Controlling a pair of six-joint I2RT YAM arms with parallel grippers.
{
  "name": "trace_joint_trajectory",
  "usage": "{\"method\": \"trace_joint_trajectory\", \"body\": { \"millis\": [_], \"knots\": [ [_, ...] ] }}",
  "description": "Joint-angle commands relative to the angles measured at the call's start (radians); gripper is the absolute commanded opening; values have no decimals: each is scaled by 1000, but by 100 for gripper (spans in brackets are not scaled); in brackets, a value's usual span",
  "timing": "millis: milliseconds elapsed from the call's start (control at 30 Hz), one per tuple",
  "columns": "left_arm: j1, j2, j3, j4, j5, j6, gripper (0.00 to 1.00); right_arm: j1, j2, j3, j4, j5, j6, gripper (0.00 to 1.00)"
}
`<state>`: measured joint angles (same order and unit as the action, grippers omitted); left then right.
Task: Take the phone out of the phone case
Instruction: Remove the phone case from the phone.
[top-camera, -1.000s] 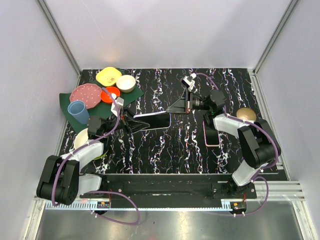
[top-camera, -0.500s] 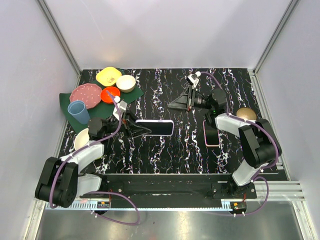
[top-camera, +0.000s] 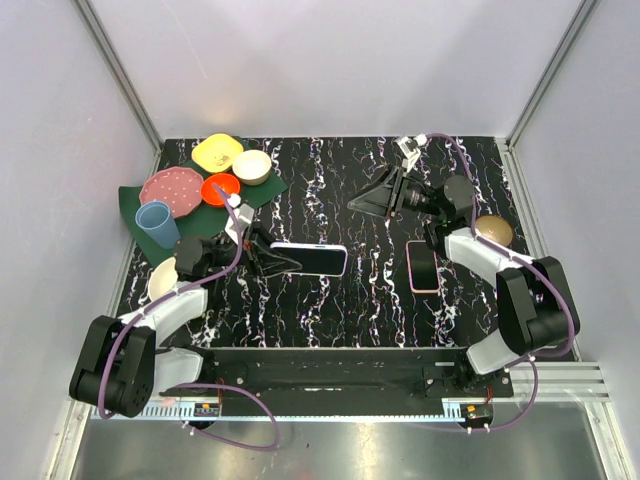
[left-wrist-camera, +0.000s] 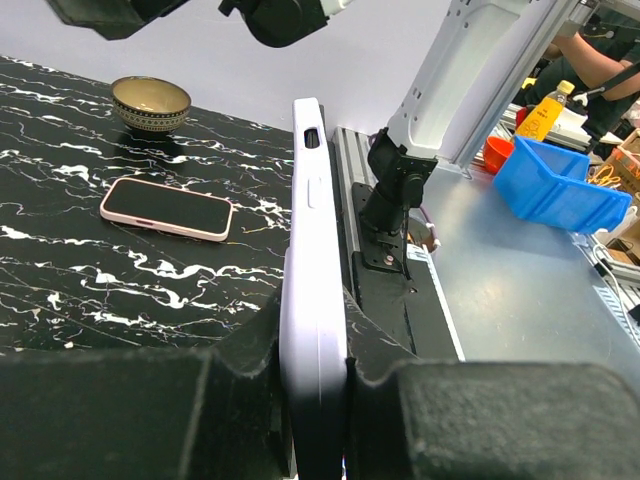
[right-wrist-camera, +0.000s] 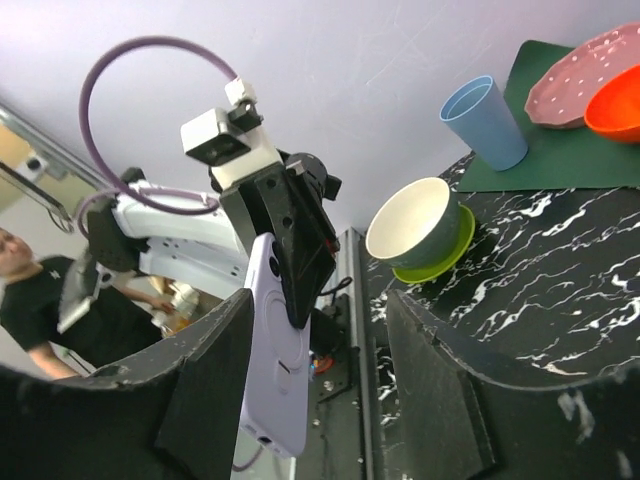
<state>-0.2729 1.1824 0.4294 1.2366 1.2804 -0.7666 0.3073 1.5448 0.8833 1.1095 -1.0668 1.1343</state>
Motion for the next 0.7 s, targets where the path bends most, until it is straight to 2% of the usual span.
{"method": "trace_joint_trajectory", "body": {
  "millis": [0, 133, 200, 267, 300, 333, 667],
  "knots": [
    [18, -3, 22, 408, -35, 4, 0, -4, -54, -9, 21, -53, -174, 61],
    [38, 6, 31, 382, -58, 3, 0, -5, -72, -17, 0, -99, -269, 59],
    [46, 6, 35, 357, -78, 6, 0, -5, -98, -6, -156, -98, -373, 55],
    [49, 2, 42, 319, -87, 18, 0, -4, -133, 17, -282, -62, -511, 54],
    [49, 2, 42, 308, -90, 29, 0, -2, -143, 23, -400, -47, -559, 54],
    [49, -1, 42, 290, -96, 36, 0, -2, -152, 29, -440, -23, -635, 54],
    [51, -36, 54, 161, -141, 110, 0, 4, -224, 77, -700, -24, -895, 57]
  ]
}}
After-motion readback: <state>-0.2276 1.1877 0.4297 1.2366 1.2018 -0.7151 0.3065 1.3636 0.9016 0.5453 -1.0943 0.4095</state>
